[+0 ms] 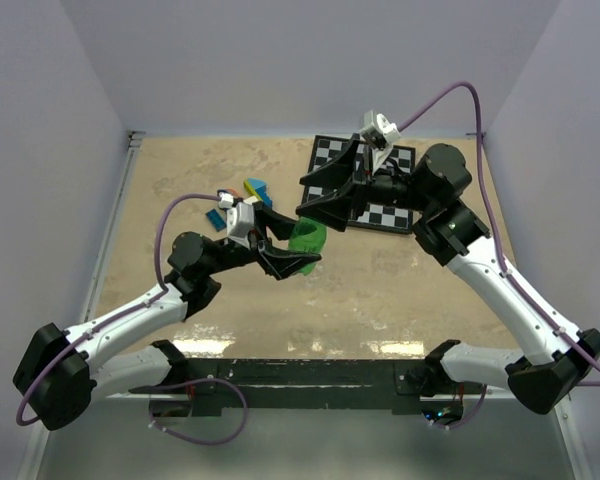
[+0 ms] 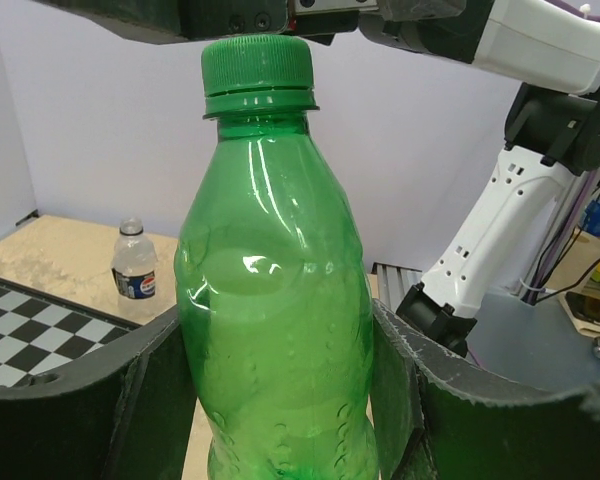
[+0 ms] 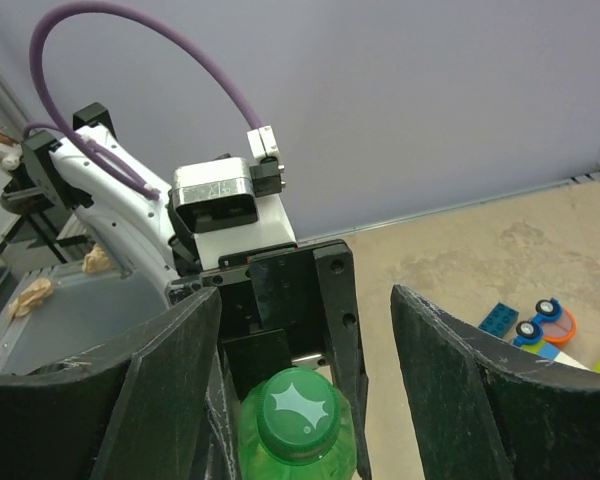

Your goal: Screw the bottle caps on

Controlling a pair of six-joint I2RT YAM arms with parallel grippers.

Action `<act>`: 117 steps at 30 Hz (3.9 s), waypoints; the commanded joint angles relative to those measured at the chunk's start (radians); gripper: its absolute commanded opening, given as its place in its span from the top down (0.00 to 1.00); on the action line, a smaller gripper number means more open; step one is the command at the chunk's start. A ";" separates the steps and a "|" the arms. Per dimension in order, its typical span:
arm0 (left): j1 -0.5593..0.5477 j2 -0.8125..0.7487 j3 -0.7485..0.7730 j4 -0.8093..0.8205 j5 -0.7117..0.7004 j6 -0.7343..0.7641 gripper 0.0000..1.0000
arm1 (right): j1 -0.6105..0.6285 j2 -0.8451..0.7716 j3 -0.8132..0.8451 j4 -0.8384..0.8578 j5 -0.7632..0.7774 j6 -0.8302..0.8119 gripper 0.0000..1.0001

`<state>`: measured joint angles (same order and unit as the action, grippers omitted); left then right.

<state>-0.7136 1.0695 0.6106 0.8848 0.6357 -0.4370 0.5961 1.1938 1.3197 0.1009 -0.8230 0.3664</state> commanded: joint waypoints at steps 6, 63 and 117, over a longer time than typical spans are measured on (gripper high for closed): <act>0.006 -0.005 0.060 0.105 0.036 -0.020 1.00 | -0.002 0.027 -0.005 0.062 -0.080 0.025 0.28; -0.368 -0.074 0.213 -0.564 -0.994 0.531 1.00 | 0.210 -0.003 0.093 -0.265 0.841 -0.075 0.36; -0.006 -0.034 0.198 -0.273 0.013 0.142 1.00 | 0.022 0.013 -0.019 0.014 -0.030 -0.035 0.64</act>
<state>-0.7258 1.0389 0.7525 0.5568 0.6277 -0.2966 0.6216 1.2064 1.2896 0.1108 -0.8295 0.3408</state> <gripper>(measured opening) 0.640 0.435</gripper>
